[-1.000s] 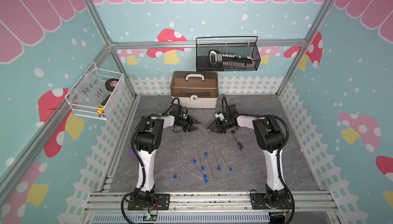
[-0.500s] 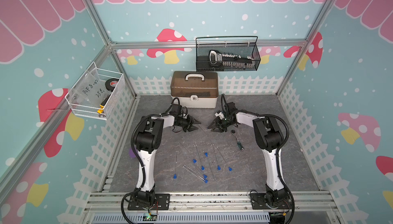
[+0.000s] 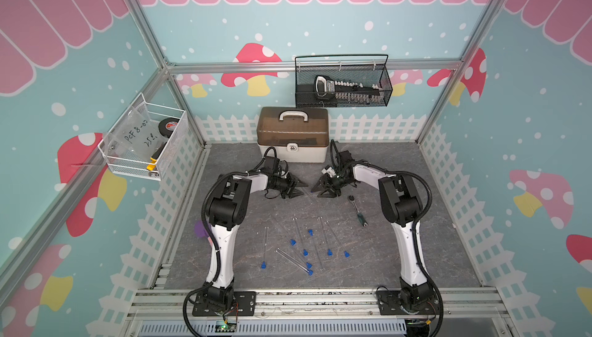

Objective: Remove stoppers from test tubes
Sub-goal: Place the stopper at the center of the board.

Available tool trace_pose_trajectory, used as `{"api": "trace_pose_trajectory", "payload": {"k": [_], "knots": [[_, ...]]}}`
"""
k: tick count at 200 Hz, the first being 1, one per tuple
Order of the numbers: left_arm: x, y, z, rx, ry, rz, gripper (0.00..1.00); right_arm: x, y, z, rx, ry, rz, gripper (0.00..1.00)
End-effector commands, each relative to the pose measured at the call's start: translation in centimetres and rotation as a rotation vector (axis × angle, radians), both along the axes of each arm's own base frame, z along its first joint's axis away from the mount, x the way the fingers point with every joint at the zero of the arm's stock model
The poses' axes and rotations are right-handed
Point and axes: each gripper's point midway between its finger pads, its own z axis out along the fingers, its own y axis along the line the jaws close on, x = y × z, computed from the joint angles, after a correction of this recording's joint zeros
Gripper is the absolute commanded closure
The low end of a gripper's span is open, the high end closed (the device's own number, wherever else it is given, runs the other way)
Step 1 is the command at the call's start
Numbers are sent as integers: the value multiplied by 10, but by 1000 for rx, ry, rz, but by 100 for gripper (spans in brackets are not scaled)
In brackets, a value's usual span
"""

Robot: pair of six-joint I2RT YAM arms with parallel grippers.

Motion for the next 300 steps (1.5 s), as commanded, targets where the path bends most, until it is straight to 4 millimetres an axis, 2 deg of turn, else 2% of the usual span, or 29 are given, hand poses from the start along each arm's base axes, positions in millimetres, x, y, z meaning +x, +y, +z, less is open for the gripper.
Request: {"api": "trace_pose_trajectory", "payload": {"k": [1, 49, 123, 198, 228, 262, 300], "knots": [[-6, 4, -28, 53, 70, 23, 56, -41, -41, -78, -295, 188, -21, 50], [-9, 3, -22, 47, 64, 20, 56, -29, -39, -65, -295, 95, -22, 50], [-27, -14, -32, 103, 77, -47, 56, -29, -37, -64, -278, 92, -13, 50], [-41, -5, -44, 160, 94, -79, 57, -26, -34, -61, -260, 86, -12, 50], [-43, -5, -45, 182, 91, -102, 58, -26, -32, -59, -244, 84, -10, 51], [-46, 7, -49, 192, 106, -82, 58, -28, -33, -61, -247, 87, -8, 51], [-45, 7, -49, 193, 104, -92, 58, -29, -33, -61, -244, 87, -12, 51]]}}
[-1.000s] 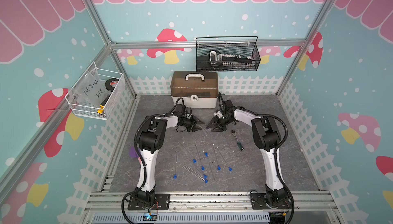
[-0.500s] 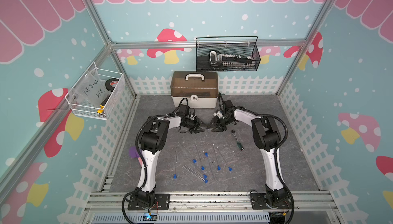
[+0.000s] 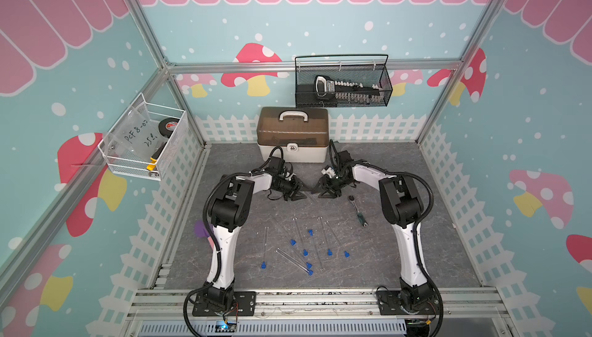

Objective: Remove stoppers from test tubes
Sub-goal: Place the stopper at the center of the board.

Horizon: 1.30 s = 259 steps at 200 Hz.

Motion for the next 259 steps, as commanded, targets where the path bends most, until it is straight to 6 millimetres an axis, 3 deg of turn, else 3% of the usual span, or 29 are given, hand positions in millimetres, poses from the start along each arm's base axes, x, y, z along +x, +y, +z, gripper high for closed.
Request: {"api": "trace_pose_trajectory", "payload": {"k": [1, 259], "knots": [[-25, 20, -46, 143, 130, 18, 58, -26, -31, -61, -199, 125, -30, 50], [-34, 18, -58, 183, 143, -39, 59, -28, -19, -63, -127, 153, -60, 51]]}}
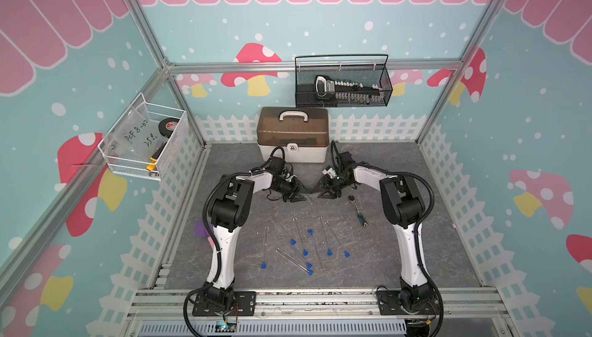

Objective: Remove stoppers from test tubes
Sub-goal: Place the stopper at the center of the board.

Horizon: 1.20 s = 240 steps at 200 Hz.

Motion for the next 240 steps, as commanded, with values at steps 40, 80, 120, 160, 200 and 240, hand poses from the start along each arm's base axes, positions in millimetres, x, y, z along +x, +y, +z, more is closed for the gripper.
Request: {"api": "trace_pose_trajectory", "payload": {"k": [40, 80, 120, 160, 200, 240], "knots": [[-20, 14, -57, 156, 127, 9, 59, -34, -21, -66, -173, 143, -8, 50], [-17, 15, -49, 153, 113, 9, 59, -38, -37, -66, -254, 124, 8, 51], [-18, 19, -28, 155, 76, 4, 59, -28, -59, -29, -362, -77, 35, 51], [-37, 40, 10, 210, -5, 7, 58, -52, -85, 38, -452, -236, 95, 51], [-62, 45, 62, 218, -143, -3, 50, -160, -114, 35, -640, -202, 316, 52], [-90, 36, 95, 243, -261, -30, 34, -214, -130, 25, -711, -217, 376, 52]]}}
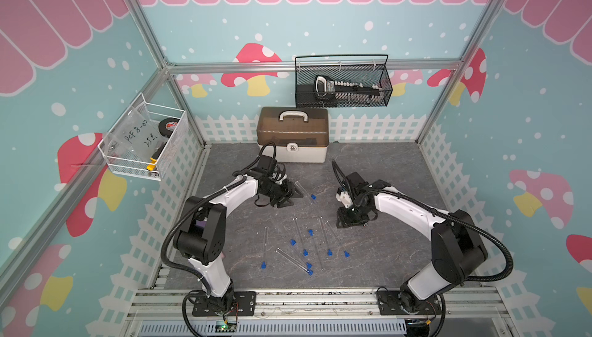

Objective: Remove stoppers from test tubes
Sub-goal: Place the stopper at the center of the board, then pick up the test tube at the center of the board.

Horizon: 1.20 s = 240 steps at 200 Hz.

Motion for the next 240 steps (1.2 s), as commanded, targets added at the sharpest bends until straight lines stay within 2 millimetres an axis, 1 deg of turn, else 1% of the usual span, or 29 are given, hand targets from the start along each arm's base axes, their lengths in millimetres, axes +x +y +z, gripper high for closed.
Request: {"api": "trace_pose_trajectory", "payload": {"k": [1, 11, 20, 39, 59, 75, 94, 115, 126, 165, 180, 212, 235, 240], "knots": [[-17, 1, 2, 61, -42, -18, 34, -24, -30, -9, -120, 5, 26, 53], [-22, -1, 4, 62, -47, -25, 30, -27, -31, -10, -123, -4, 28, 53], [-27, -3, 5, 61, -48, -35, 28, -29, -29, -10, -114, -12, 34, 53], [-32, -3, 3, 69, -42, -32, 28, -33, -15, -12, -77, -21, 50, 53], [-37, 0, 2, 73, -34, -28, 28, -36, -3, -18, -80, -18, 82, 53], [-40, 2, 2, 73, -36, -25, 28, -34, 2, -23, -102, -29, 104, 53], [-44, 4, 2, 77, -36, -24, 28, -26, 3, -30, -130, -42, 104, 53], [-48, 4, 2, 73, -28, -27, 29, -17, 6, -35, -143, -56, 107, 56], [-49, 5, 1, 73, -25, -25, 29, -13, 7, -38, -153, -60, 103, 60], [-51, 5, 3, 71, -23, -29, 29, -9, 10, -45, -154, -86, 86, 60], [-52, 6, 1, 75, -18, -28, 29, -9, 8, -50, -169, -82, 85, 61], [-55, 8, -1, 80, -9, -19, 29, -8, 1, -55, -207, -103, 84, 71], [-57, 10, -2, 88, -7, -9, 29, -7, -6, -55, -253, -130, 94, 72], [-57, 10, -2, 88, -6, -7, 29, -7, -6, -55, -259, -136, 94, 73]]}}
